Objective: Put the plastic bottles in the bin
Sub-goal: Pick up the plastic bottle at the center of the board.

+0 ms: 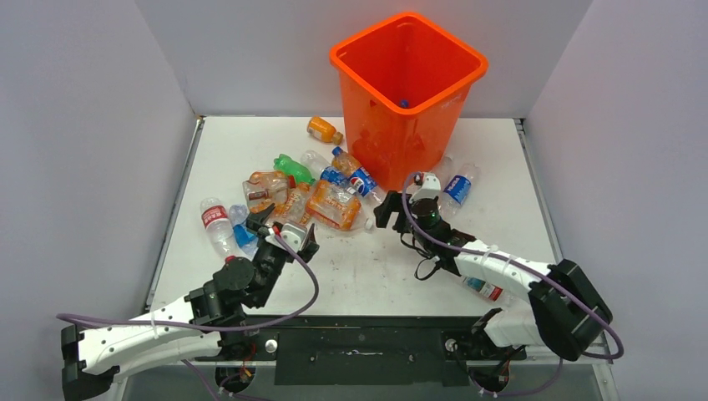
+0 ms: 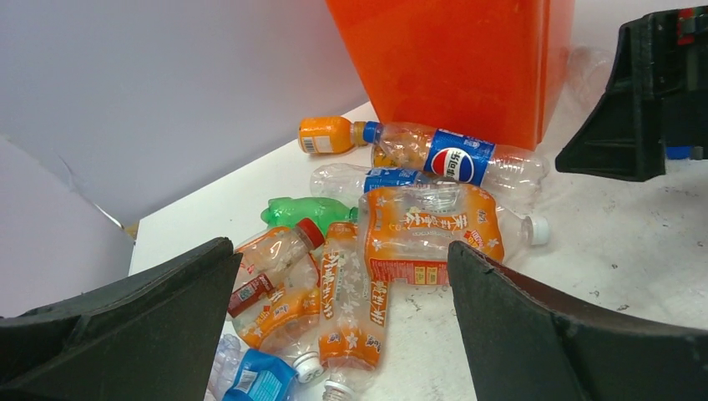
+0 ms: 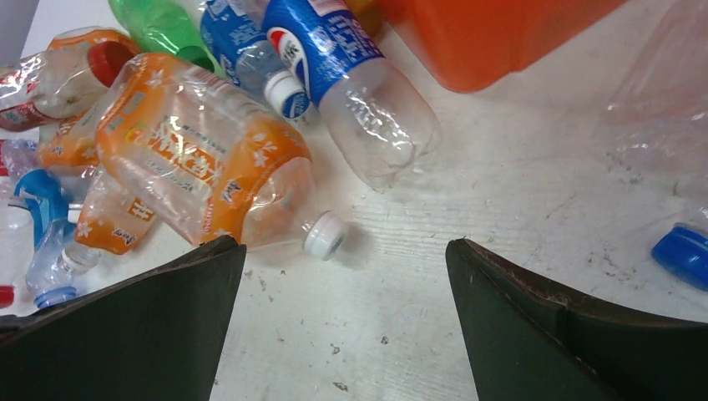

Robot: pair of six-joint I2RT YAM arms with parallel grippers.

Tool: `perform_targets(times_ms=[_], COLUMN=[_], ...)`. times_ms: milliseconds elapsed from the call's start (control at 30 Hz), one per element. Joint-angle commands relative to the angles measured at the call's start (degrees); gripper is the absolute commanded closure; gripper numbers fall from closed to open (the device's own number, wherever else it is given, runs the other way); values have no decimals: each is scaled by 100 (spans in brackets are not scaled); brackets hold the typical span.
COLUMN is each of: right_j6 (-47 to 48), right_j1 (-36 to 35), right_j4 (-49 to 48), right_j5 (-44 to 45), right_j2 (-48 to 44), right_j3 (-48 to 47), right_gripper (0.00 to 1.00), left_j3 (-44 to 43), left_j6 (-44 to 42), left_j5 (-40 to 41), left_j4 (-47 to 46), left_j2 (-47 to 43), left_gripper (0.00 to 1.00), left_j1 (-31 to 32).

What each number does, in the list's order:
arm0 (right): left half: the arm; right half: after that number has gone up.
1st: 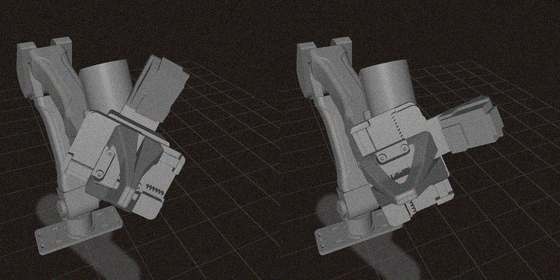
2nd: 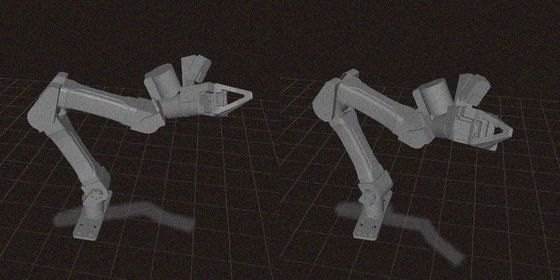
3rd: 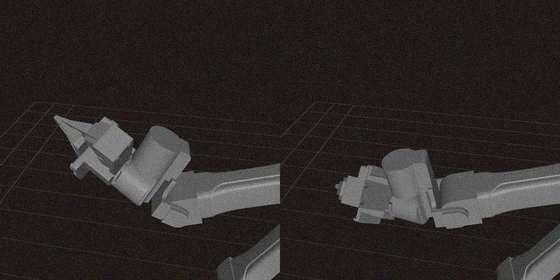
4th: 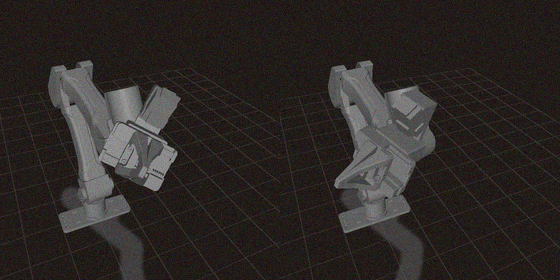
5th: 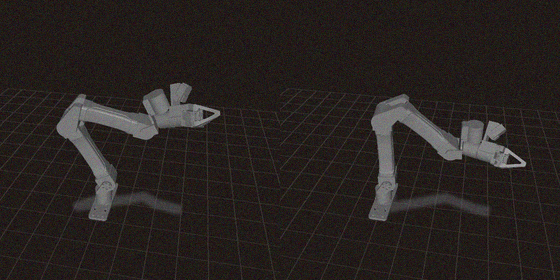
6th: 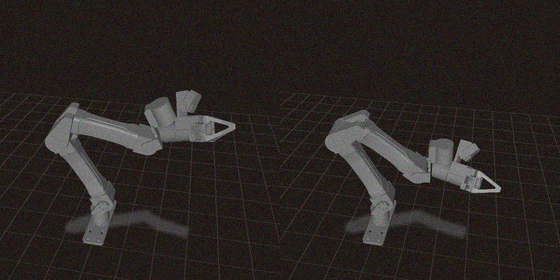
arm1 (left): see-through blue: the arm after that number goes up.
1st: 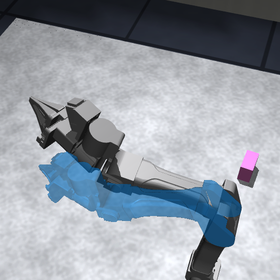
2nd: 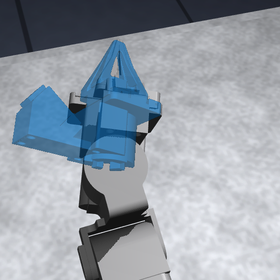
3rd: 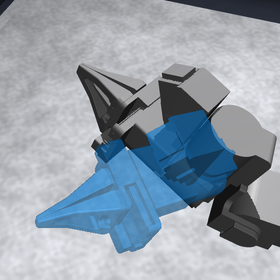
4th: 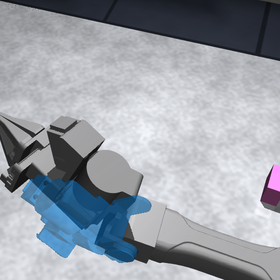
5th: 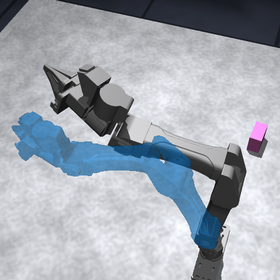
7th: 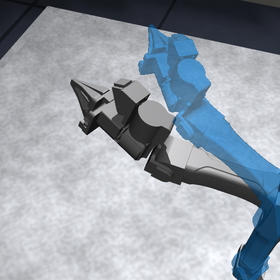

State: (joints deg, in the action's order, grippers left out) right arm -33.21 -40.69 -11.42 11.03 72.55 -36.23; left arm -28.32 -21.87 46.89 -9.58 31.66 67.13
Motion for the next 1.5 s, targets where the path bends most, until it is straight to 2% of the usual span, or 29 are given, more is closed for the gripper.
perform_targets(times_ms=[0,167,467,700,867,1133,1467], right_j6=[-1110,-1536,-1910,-2370,-2655,-2599,-1924], right_j1=[525,652,771,849,855,657,275], right_j4=[-1773,-3102,-5502,-7431,-8169,-8075,-6814], right_j5=[-1132,-1582,-1738,-2065,-2263,-2345,-2035], right_j2=[378,925,2358,3790,4469,4715,4270], right_j3=[493,968,1522,1581,1507,1465,1279], right_gripper=[3,2,1,15,27,30,36], left_j3=[-60,-40,-52,-25,-16,-25,-42], left_j6=[-177,-204,-186,-230,-254,-257,-239], left_j5=[120,97,24,22,39,4,-17], left_j4=[-134,-105,-48,-70,-62,-66,-44], left_j2=[30,146,315,338,388,437,488], left_gripper=[4,4,4,4,4,4,4], left_j1=[160,300,342,379,422,441,449])
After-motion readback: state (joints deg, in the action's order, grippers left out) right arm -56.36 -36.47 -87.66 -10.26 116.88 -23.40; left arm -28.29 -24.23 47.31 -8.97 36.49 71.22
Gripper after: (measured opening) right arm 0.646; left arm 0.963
